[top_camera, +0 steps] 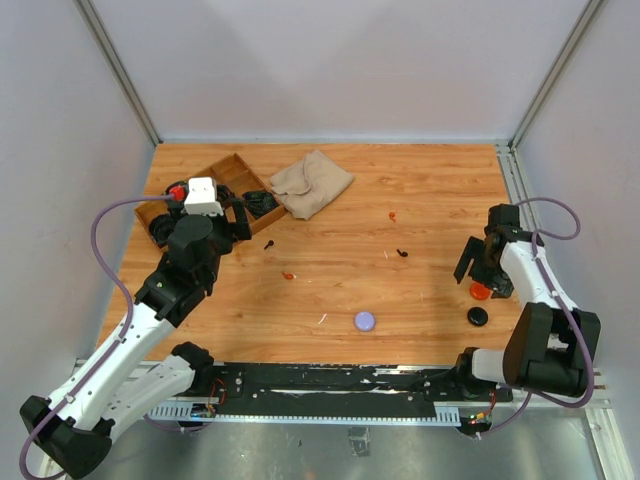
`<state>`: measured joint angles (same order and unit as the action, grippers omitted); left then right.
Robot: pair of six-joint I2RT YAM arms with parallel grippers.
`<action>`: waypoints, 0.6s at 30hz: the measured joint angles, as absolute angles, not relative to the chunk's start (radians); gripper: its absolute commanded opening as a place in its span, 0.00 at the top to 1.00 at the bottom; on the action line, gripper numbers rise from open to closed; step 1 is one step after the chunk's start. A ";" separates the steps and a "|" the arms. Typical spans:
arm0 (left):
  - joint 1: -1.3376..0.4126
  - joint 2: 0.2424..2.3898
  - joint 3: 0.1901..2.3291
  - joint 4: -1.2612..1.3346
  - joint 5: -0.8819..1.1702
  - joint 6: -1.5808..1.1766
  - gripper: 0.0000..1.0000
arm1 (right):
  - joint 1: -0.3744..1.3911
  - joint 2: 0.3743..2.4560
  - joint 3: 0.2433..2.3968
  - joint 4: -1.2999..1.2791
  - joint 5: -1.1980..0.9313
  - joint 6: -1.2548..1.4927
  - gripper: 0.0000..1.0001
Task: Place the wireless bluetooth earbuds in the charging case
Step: Pick up the charging case at the center of the board.
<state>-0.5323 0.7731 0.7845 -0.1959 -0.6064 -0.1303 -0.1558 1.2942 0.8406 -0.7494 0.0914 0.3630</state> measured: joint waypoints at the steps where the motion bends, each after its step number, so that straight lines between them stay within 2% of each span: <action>1: -0.531 0.773 0.785 -0.195 -0.604 -0.131 0.03 | -0.168 1.303 0.839 -0.742 0.096 0.363 0.17; 9: -0.521 0.773 0.785 -0.189 -0.597 -0.131 0.03 | -0.217 1.377 0.810 -0.686 0.101 0.366 0.18; 18: -0.510 0.773 0.785 -0.188 -0.589 -0.131 0.03 | -0.220 1.454 0.808 -0.611 0.105 0.385 0.27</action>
<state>-0.5098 0.7731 0.7845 -0.1883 -0.5892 -0.1307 -0.2195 1.4540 0.8082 -0.6109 0.1055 0.3855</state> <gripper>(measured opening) 0.966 0.758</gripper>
